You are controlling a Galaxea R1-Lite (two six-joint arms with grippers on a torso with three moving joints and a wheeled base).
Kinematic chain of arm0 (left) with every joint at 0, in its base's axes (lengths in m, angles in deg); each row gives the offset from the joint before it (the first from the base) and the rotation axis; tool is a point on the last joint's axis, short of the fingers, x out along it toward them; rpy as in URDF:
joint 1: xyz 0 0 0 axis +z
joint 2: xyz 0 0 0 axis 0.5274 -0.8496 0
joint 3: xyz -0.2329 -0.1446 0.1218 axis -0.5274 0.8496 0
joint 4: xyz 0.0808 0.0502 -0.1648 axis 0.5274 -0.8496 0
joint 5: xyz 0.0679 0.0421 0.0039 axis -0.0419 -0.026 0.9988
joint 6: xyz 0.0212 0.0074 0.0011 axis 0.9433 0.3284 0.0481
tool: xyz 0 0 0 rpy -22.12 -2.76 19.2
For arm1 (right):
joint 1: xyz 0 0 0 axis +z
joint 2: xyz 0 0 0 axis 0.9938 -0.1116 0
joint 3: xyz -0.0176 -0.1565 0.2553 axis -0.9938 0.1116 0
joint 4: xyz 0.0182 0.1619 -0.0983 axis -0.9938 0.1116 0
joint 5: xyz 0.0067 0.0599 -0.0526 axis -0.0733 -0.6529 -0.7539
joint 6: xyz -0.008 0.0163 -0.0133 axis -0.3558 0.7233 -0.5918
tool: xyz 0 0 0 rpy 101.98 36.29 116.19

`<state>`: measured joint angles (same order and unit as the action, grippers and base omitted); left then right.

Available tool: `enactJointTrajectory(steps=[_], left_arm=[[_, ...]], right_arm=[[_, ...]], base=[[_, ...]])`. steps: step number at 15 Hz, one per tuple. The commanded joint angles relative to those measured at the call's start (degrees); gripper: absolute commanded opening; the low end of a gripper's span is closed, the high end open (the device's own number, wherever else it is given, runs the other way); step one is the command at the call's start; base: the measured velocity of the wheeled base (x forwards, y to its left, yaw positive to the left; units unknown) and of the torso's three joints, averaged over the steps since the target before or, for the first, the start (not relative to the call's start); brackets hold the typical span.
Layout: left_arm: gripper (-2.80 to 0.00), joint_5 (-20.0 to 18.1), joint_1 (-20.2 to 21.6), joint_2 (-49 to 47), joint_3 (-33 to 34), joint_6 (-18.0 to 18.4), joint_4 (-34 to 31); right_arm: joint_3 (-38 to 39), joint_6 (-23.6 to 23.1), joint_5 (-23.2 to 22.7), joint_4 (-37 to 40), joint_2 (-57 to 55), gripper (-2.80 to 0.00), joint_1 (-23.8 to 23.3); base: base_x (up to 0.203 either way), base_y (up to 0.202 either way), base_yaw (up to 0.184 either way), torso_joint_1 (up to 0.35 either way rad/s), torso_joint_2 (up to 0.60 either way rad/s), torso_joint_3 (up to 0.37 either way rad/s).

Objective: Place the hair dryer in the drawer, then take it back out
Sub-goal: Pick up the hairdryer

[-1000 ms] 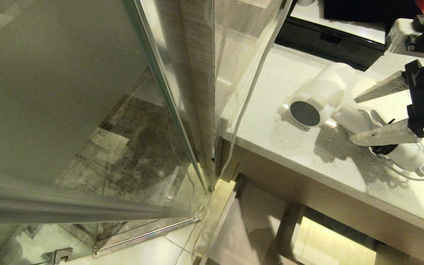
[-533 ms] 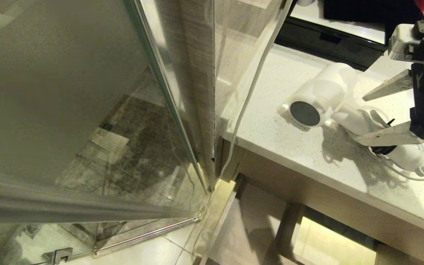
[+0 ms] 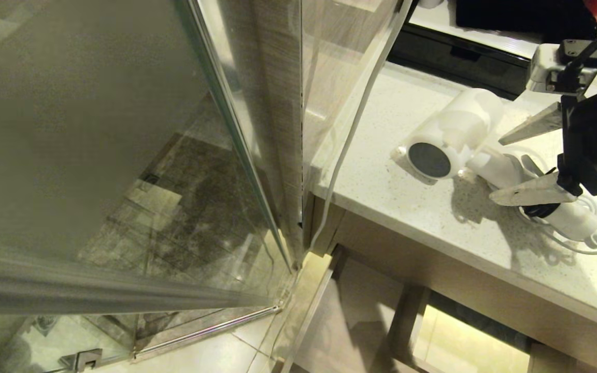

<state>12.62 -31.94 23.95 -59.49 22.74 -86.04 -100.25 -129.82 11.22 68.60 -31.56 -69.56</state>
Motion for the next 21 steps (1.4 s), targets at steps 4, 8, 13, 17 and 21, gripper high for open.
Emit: enactJointTrajectory(steps=[4,8,13,17,21], left_arm=[[-2.80,0.0,0.0,0.0,0.0,0.0,0.0],[-2.80,0.0,0.0,-0.1,0.0,0.0,0.0],[-2.80,0.0,0.0,-0.1,0.0,0.0,0.0],[-2.80,0.0,0.0,0.0,0.0,0.1,0.0],[-2.80,0.0,0.0,0.0,0.0,0.0,0.0]], right_arm=[[0.0,-0.5,-0.1,-1.6,-2.7,0.00,0.0],[-0.4,-0.4,-0.2,-4.4,-4.2,0.00,0.1],[0.1,-0.4,-0.2,-6.4,-4.9,0.00,0.0],[0.3,0.0,-0.5,-6.2,-4.7,0.00,0.0],[0.8,0.0,-0.4,-6.2,-4.2,-2.80,0.0]], base=[[0.000,0.000,0.000,0.000,0.00,0.000],[0.000,0.000,0.000,0.000,0.00,0.000],[0.000,0.000,0.000,0.000,0.00,0.000],[0.000,0.000,0.000,0.000,0.00,0.000],[0.000,0.000,0.000,0.000,0.00,0.000]])
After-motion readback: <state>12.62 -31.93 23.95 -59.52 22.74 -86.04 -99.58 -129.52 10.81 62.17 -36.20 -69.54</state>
